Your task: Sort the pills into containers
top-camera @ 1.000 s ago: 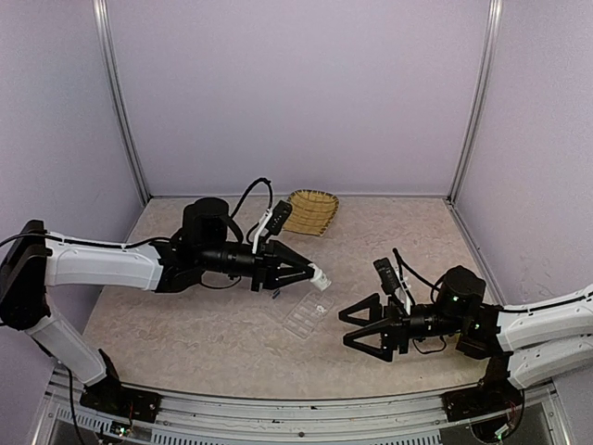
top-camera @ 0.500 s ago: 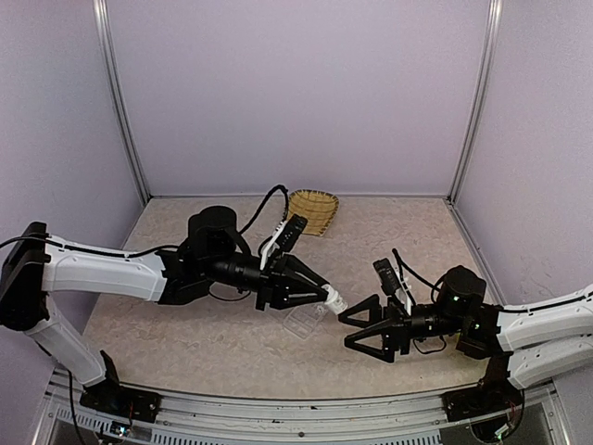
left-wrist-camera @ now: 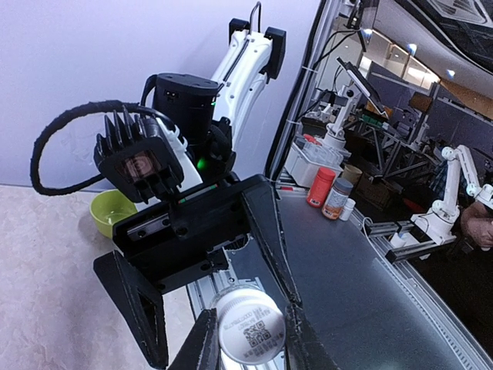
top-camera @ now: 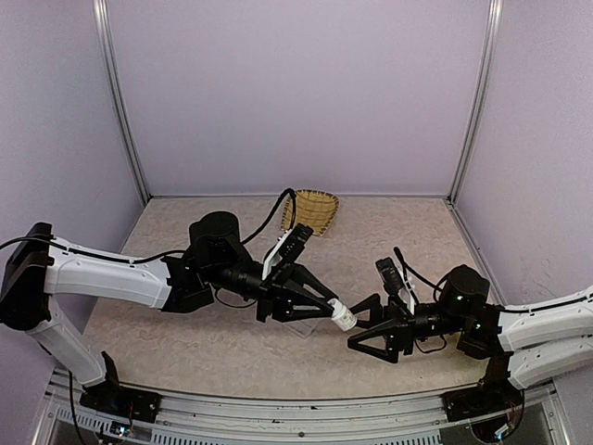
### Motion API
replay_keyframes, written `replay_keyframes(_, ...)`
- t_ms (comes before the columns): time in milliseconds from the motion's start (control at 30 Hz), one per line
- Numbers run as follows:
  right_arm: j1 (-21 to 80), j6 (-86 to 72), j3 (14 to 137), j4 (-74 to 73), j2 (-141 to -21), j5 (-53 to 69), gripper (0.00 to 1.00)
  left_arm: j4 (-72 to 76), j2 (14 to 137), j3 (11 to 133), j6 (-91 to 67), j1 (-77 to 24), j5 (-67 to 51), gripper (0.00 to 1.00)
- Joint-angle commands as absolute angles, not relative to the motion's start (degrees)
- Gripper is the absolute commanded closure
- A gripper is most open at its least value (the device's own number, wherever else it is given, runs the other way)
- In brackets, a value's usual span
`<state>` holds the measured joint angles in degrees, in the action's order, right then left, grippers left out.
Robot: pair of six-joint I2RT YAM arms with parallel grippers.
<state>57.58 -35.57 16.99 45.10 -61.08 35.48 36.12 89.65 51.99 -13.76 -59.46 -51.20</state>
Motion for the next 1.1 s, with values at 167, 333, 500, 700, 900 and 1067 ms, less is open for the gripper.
replay_keyframes(167, 57.4, -36.1, 18.2, 50.1, -58.5, 38.3, 0.11, 39.2, 90.7, 52.7, -14.3, -60.3, -53.6, 0.82)
replay_keyframes(333, 57.4, -37.4, 18.4, 51.5, -58.2, 37.3, 0.12, 39.5, 90.9, 52.5, -13.9, -61.2, -50.5, 0.82)
replay_keyframes(500, 57.6, -38.4, 18.3, 52.8, -57.8, 36.0, 0.16, 41.9, 91.1, 51.8, -14.8, -61.9, -49.2, 0.82)
replay_keyframes(700, 58.2, -38.9, 17.9, 53.7, -57.9, 35.2, 0.19, 43.8, 91.4, 51.2, -15.5, -62.5, -48.5, 0.82)
replay_keyframes(900, 59.2, -39.0, 18.1, 54.7, -59.3, 35.1, 0.22, 44.0, 92.6, 51.4, -15.7, -62.9, -47.6, 0.82)
replay_keyframes(1067, 59.6, -39.0, 18.2, 55.1, -60.2, 35.3, 0.29, 44.2, 93.0, 51.4, -15.9, -63.0, -47.1, 0.82)
